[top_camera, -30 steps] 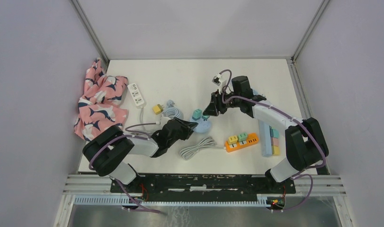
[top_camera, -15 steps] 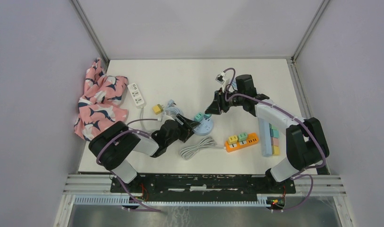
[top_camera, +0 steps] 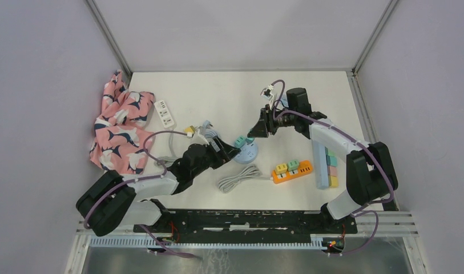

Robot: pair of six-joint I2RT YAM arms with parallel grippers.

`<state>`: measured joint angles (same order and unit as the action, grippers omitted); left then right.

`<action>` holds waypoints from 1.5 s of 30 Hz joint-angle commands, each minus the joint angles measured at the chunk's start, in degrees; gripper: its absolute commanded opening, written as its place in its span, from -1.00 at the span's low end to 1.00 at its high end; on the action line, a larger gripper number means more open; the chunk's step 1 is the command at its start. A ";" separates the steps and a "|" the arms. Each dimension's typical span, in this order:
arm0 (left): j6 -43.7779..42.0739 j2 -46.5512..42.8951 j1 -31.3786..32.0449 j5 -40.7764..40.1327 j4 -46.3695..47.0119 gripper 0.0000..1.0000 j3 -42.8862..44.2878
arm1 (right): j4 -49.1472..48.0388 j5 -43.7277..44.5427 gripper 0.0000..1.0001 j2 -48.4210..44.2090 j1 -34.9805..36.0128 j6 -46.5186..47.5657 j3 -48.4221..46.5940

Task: Pull the plug off the socket
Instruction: Remove the plug from the socket, then place the plug at the center of the board.

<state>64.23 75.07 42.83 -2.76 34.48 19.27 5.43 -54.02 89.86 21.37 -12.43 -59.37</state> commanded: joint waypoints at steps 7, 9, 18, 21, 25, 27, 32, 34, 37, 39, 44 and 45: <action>-18.00 -14.93 -0.47 2.94 -9.05 0.82 1.98 | -1.14 -6.58 -1.00 0.89 -0.57 -1.29 -3.86; -18.88 -16.65 -0.51 3.10 -9.04 0.84 2.15 | -1.21 -6.84 -1.00 0.84 -0.62 -1.36 -3.86; -20.11 -22.00 -0.98 4.20 -5.34 0.99 1.66 | -1.29 -8.45 -0.99 1.60 -0.97 -2.49 -4.37; -19.90 -22.11 -1.09 5.59 -2.92 0.99 1.53 | -1.28 -8.78 -1.00 2.01 -1.02 -3.07 -4.50; -20.26 -21.27 -1.08 7.39 -2.33 0.98 2.56 | -1.34 -9.27 -0.99 2.24 -1.00 -3.37 -4.67; -20.29 -20.96 -1.14 7.97 -1.86 0.99 2.70 | -1.37 -9.37 -0.99 2.33 -1.06 -3.46 -4.69; -19.65 -20.45 -1.08 8.77 0.22 0.99 2.36 | -1.41 -9.67 -0.99 2.73 -1.07 -3.70 -4.73; -19.42 -20.25 -0.99 9.22 1.13 0.99 2.19 | -1.50 -9.89 -0.99 2.96 -1.06 -3.95 -4.80; -19.40 -19.82 -1.08 10.15 2.09 0.99 2.24 | -1.70 -9.98 -0.99 3.08 -1.07 -4.33 -4.83; -19.57 -19.43 -1.09 11.01 2.48 0.99 2.35 | -1.87 -10.05 -0.99 3.25 -1.07 -4.65 -4.82; -19.67 -18.57 -1.13 12.51 2.94 1.00 2.61 | -2.33 -10.40 -0.99 3.83 -1.17 -5.47 -4.86; -19.71 -18.54 -1.09 12.72 3.08 1.00 2.64 | -2.35 -10.47 -0.99 3.97 -1.14 -5.56 -4.83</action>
<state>46.74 56.14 42.06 7.75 33.61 19.68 6.11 -61.82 92.97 20.49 -16.97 -61.52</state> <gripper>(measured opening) 0.996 0.485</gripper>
